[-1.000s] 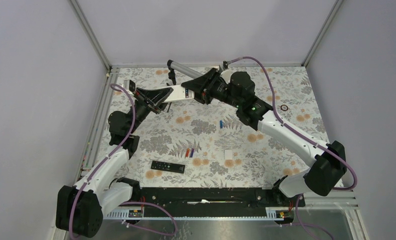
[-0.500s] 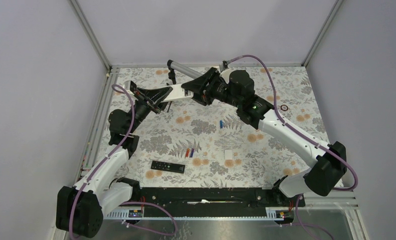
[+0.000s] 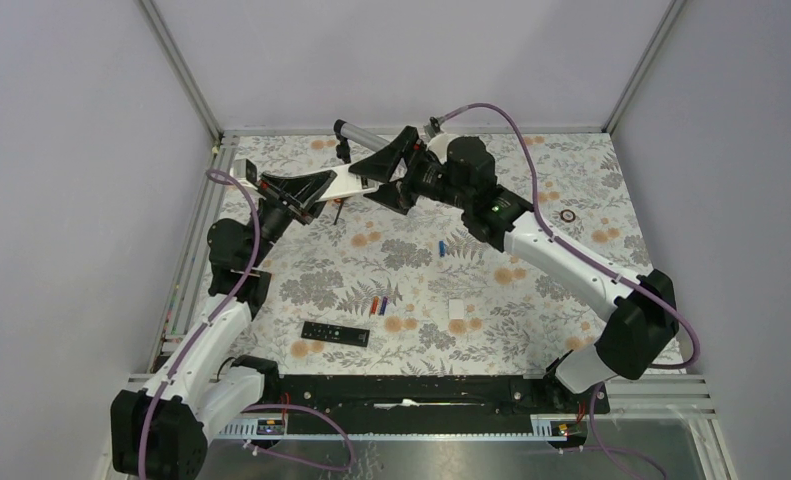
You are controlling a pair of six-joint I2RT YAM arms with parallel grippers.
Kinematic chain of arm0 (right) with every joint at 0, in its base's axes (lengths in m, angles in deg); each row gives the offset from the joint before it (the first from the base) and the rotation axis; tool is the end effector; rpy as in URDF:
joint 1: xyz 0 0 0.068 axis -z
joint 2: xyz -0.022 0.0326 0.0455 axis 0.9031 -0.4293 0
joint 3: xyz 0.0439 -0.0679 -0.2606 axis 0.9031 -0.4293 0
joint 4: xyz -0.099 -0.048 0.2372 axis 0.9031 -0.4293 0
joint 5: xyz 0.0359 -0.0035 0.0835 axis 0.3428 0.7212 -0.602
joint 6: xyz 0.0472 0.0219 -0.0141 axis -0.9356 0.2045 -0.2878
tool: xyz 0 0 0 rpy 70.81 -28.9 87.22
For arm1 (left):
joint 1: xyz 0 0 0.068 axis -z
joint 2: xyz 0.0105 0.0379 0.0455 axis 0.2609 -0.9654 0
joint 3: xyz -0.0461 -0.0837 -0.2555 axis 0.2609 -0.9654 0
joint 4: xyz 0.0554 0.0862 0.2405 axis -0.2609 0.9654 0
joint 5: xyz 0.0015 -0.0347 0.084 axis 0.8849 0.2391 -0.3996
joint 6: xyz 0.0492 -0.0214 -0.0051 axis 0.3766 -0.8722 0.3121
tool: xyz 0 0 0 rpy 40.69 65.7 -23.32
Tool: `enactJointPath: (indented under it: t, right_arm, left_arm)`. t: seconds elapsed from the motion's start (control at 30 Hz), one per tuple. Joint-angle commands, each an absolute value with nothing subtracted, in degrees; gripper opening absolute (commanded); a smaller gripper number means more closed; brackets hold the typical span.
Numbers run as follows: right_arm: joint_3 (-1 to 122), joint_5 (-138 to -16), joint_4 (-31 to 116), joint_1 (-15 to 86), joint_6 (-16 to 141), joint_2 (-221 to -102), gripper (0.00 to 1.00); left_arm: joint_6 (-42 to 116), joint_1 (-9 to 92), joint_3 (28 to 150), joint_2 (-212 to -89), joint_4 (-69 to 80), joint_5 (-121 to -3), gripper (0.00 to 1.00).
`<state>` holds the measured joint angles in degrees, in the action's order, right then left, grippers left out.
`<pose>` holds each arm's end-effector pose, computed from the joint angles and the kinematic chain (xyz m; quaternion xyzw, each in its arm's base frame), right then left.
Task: Load the batteries into the remote control
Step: Load the battery into the remote control.
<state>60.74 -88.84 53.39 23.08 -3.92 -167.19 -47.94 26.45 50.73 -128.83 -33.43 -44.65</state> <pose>0.2638 0.2496 0.3921 0.0723 0.7038 0.6521 0.2724 0.2049 -0.0568 0.3401 -0.2367 0.5258 -0.7260 0.3748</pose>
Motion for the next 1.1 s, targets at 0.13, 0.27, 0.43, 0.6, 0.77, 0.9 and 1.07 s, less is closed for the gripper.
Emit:
enactJointPath:
  t: [0.13, 0.27, 0.43, 0.6, 0.77, 0.9, 1.07]
  right_arm:
    - [64.48, -93.76, 63.74, 24.56, 0.78, -166.27, 0.99]
    - [62.07, -93.9, 66.0, 25.45, 0.81, -164.78, 0.96]
    - [60.56, -94.53, 64.89, 25.82, 2.75, -164.04, 0.72]
    - [59.76, -94.35, 64.28, 25.86, 6.54, -163.16, 0.54]
    - [58.95, -94.53, 63.89, 25.88, 9.13, -162.5, 0.44]
    - [58.32, -95.14, 63.83, 25.83, 10.11, -162.7, 0.33]
    - [58.8, -95.33, 61.95, 25.9, 12.34, -163.35, 0.26]
  left_arm:
    - [-40.83, 26.28, 53.78, -126.94, -31.88, -44.8, 0.0]
    - [-40.71, 26.24, 53.75, -127.29, -32.74, -44.38, 0.0]
    - [-41.06, 26.2, 53.91, -127.65, -34.01, -43.84, 0.0]
    - [-41.54, 26.2, 53.95, -127.65, -34.17, -43.89, 0.0]
    - [-41.96, 26.19, 54.62, -128.08, -34.5, -43.61, 0.0]
    - [-42.34, 26.19, 54.87, -128.37, -34.65, -43.43, 0.0]
    - [-43.18, 26.17, 55.4, -129.05, -35.58, -42.93, 0.0]
